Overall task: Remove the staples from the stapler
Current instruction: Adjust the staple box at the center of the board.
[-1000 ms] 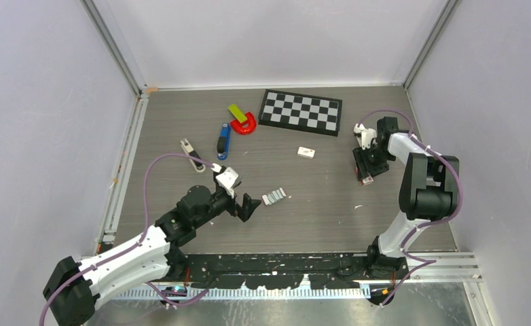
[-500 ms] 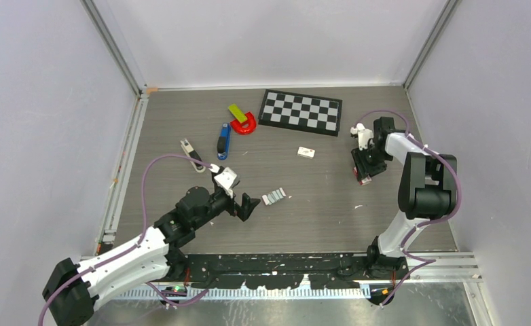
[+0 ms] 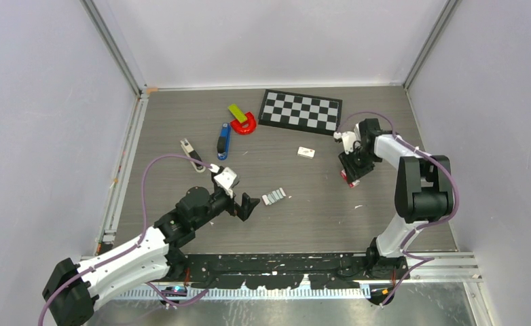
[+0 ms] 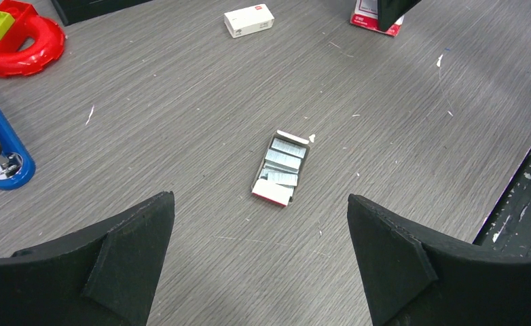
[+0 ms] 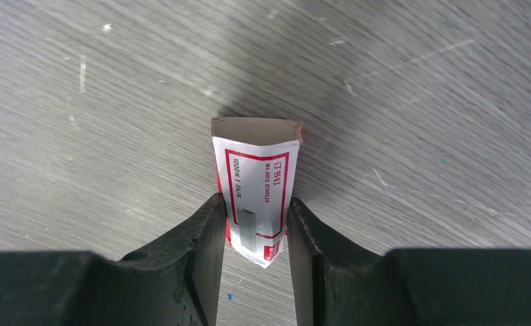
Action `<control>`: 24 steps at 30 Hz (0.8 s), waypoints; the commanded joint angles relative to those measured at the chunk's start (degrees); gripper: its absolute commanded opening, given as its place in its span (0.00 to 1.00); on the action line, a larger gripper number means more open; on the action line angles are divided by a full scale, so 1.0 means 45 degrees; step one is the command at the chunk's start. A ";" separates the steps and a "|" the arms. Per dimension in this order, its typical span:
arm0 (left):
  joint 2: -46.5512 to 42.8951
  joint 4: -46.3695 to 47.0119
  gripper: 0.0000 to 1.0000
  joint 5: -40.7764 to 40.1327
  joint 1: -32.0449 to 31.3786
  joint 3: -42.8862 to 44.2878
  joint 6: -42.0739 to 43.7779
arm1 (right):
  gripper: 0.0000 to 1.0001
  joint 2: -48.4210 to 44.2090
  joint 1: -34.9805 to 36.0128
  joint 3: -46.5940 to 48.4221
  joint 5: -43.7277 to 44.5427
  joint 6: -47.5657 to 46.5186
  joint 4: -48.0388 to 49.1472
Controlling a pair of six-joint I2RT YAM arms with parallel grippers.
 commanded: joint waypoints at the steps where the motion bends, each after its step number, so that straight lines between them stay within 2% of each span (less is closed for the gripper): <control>1: -0.0178 0.0207 1.00 -0.0200 -0.0044 -0.0069 0.0197 | 0.40 -0.0725 0.0793 -0.0196 -0.0609 -0.0695 -0.0347; 7: -0.0178 0.0397 1.00 0.0047 -0.0044 -0.0161 0.0320 | 0.41 -0.0866 0.2481 -0.0311 -0.0374 -0.1709 -0.0590; 15: 0.0143 0.1242 1.00 0.1584 -0.0044 -0.0467 0.0801 | 0.44 -0.0595 0.4691 0.0237 -0.0041 -0.3466 -0.1030; 21: 0.0370 0.2095 1.00 0.2491 -0.0044 -0.0821 0.1079 | 0.50 -0.0173 0.5582 0.0626 0.0201 -0.5032 -0.1303; 24: 0.0432 0.2670 1.00 0.2960 -0.0044 -0.1117 0.1096 | 0.57 0.0055 0.5818 0.0891 0.0137 -0.5579 -0.1417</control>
